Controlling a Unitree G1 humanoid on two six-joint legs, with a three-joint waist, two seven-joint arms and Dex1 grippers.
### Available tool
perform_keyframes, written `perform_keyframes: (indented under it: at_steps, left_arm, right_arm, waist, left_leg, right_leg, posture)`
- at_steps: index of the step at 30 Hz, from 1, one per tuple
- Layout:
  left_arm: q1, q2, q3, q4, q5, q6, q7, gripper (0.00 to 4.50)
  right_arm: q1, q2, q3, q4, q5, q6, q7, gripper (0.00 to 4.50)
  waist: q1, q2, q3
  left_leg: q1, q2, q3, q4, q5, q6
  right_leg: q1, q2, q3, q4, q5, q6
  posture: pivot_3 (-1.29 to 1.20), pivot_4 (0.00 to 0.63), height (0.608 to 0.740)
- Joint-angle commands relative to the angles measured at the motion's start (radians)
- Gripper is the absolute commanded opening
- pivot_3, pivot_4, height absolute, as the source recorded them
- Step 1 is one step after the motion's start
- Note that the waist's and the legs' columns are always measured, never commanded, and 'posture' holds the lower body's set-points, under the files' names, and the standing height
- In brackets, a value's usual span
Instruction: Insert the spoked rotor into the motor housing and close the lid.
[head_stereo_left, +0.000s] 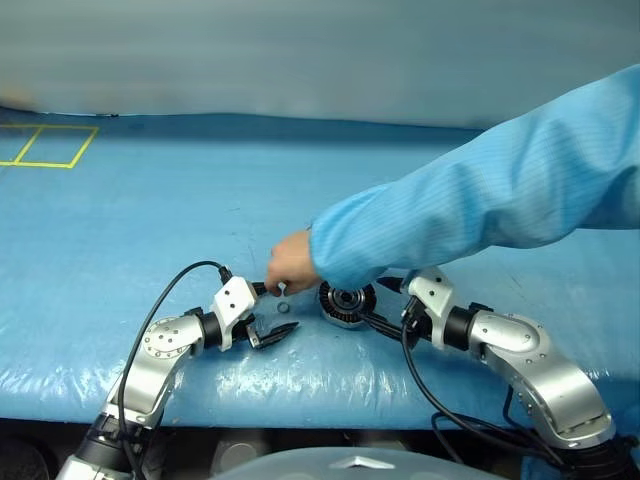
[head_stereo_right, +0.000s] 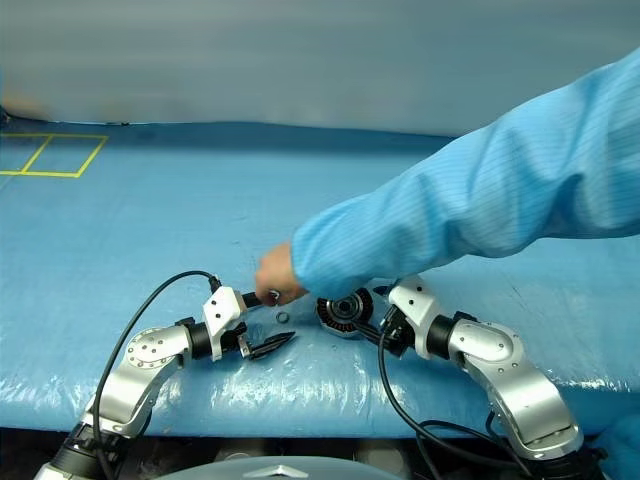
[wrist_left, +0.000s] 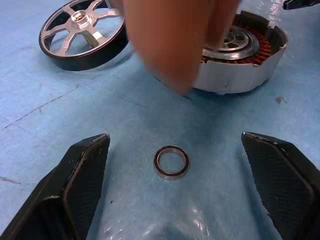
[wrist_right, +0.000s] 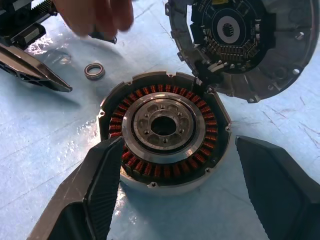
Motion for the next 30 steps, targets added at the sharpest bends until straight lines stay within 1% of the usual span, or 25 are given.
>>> perform_keyframes:
  at_steps: [1,17,30]
  left_arm:
    - [0.0,-0.004,0.01,-0.015,-0.012,-0.02,-0.004,4.5]
    - [0.015,-0.006,0.017,-0.016,-0.01,-0.029,0.013,4.5]
    - [0.019,-0.006,0.028,-0.015,-0.008,-0.03,0.014,4.5]
  right_arm:
    - [-0.012,-0.013,-0.015,-0.02,0.003,-0.02,0.003,3.74]
    - [-0.05,-0.029,0.02,0.017,-0.025,-0.029,0.005,3.74]
    - [-0.051,-0.029,0.03,0.027,-0.04,-0.039,-0.002,3.74]
  waist:
    - [0.0,0.0,0.0]
    - [0.0,0.0,0.0]
    - [0.0,0.0,0.0]
  left_leg:
    - [0.0,0.0,0.0,0.0,0.0,0.0]
    - [0.0,0.0,0.0,0.0,0.0,0.0]
    - [0.0,0.0,0.0,0.0,0.0,0.0]
  right_leg:
    - [0.0,0.0,0.0,0.0,0.0,0.0]
    - [0.0,0.0,0.0,0.0,0.0,0.0]
    - [0.0,0.0,0.0,0.0,0.0,0.0]
  posture:
    - [0.0,0.15,0.74]
    - [0.0,0.15,0.74]
    - [0.0,0.15,0.74]
